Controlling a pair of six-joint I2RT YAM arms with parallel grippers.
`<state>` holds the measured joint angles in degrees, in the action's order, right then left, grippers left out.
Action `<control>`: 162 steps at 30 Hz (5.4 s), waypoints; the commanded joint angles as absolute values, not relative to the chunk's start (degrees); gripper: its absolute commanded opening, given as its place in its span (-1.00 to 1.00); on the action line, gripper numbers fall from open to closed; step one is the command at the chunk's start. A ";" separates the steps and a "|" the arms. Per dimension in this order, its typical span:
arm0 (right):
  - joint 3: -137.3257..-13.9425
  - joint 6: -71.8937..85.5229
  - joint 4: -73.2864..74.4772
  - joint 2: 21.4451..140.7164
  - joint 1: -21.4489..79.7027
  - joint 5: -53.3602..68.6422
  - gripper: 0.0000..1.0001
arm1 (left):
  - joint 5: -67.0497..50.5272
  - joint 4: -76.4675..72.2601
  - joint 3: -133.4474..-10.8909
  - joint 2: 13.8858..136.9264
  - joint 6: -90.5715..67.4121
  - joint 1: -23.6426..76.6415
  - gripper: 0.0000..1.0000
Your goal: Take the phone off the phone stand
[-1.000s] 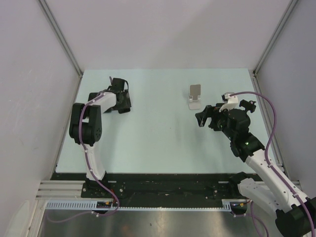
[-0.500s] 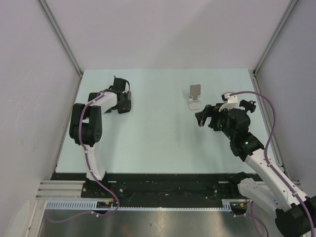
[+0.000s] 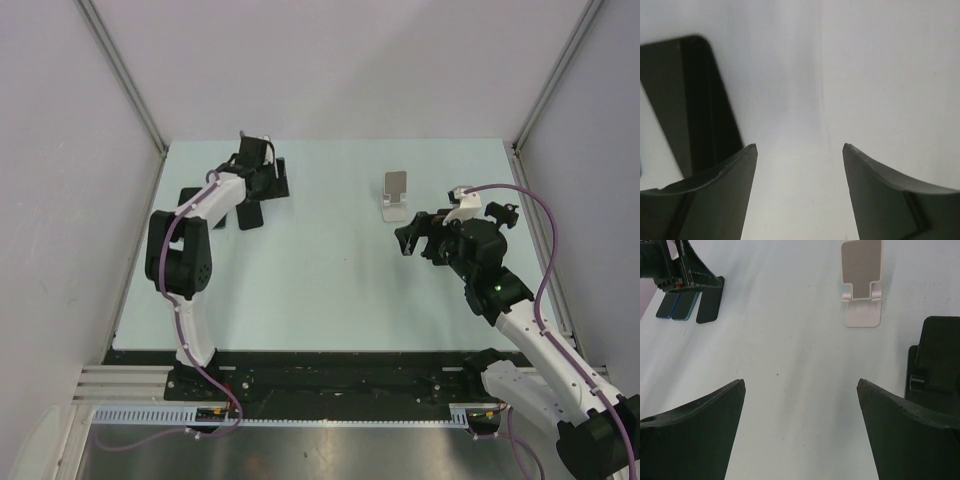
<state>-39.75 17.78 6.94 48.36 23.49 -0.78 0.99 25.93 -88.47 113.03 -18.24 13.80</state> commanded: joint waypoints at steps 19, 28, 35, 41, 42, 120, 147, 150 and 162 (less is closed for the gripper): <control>-39.73 18.37 7.47 46.05 22.94 -1.93 1.00 | -3.69 24.79 -95.10 123.75 -24.17 12.04 0.54; -39.73 18.02 7.47 46.23 22.85 -2.02 1.00 | -3.78 24.70 -92.81 122.69 -22.94 8.97 0.56; -39.73 18.10 7.65 46.23 22.85 -2.20 1.00 | -4.66 25.14 -94.04 123.22 -20.83 7.38 0.57; -39.73 18.10 7.65 46.41 22.85 -2.20 0.99 | -4.13 25.22 -93.87 122.17 -20.30 6.94 0.58; -39.73 18.11 7.65 46.41 22.85 -2.11 1.00 | -3.96 25.22 -93.95 121.99 -20.39 6.86 0.58; -91.86 8.08 16.52 112.26 20.04 -8.96 -0.08 | 10.72 5.45 -40.96 53.09 -12.04 22.06 1.00; -59.16 9.05 12.48 85.43 21.45 -12.74 -0.28 | 10.99 4.66 -40.78 52.65 -12.57 24.70 0.99; -57.48 9.14 11.08 85.69 20.92 -12.57 -0.24 | 11.07 4.57 -40.78 52.47 -12.57 24.70 1.00; -56.95 9.32 11.08 82.53 20.39 -12.22 0.40 | 11.16 4.48 -40.69 52.29 -12.74 24.79 1.00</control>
<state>-56.95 9.41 13.21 85.71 20.95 -11.11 10.39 6.55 -40.99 53.56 -12.97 24.38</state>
